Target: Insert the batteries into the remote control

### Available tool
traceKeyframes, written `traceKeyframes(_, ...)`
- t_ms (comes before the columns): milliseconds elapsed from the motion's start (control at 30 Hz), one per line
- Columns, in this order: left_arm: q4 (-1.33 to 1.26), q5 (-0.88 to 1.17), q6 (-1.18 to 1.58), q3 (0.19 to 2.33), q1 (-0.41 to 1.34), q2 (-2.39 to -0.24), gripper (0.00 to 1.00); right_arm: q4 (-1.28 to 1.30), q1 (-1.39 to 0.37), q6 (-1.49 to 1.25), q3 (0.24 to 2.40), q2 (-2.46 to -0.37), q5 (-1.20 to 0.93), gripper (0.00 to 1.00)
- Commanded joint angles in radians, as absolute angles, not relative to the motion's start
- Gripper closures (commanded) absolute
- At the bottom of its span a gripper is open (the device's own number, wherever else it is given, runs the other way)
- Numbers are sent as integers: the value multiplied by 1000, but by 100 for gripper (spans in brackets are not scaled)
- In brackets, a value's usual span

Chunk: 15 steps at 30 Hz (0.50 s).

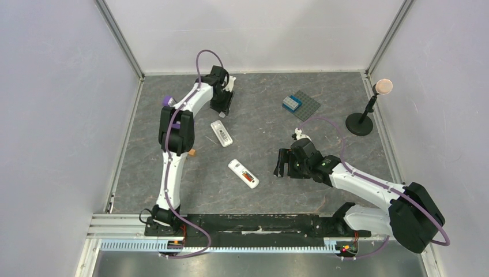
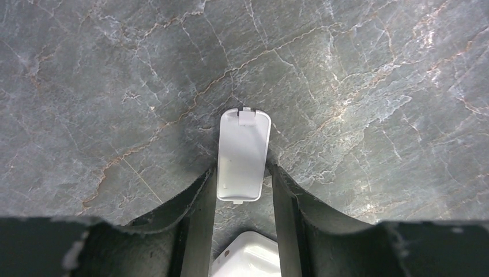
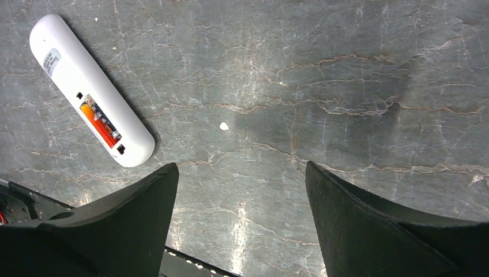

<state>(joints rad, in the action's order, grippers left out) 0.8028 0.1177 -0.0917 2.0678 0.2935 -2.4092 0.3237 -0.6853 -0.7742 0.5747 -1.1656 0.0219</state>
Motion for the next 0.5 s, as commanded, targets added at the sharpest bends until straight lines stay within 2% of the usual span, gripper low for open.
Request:
traceKeyframes(0,897,55,-87,2022,347,-2452,55,316,-687,-788,607,-1150,22,17)
traceKeyframes(200,897,16,-40,2035,359,-2467,55,313,-688,-789,607,-1143,23,17)
traceKeyframes(467,900,9,-12,2027,363,-2459,71,314,-687,-786,607,-1125,31,17)
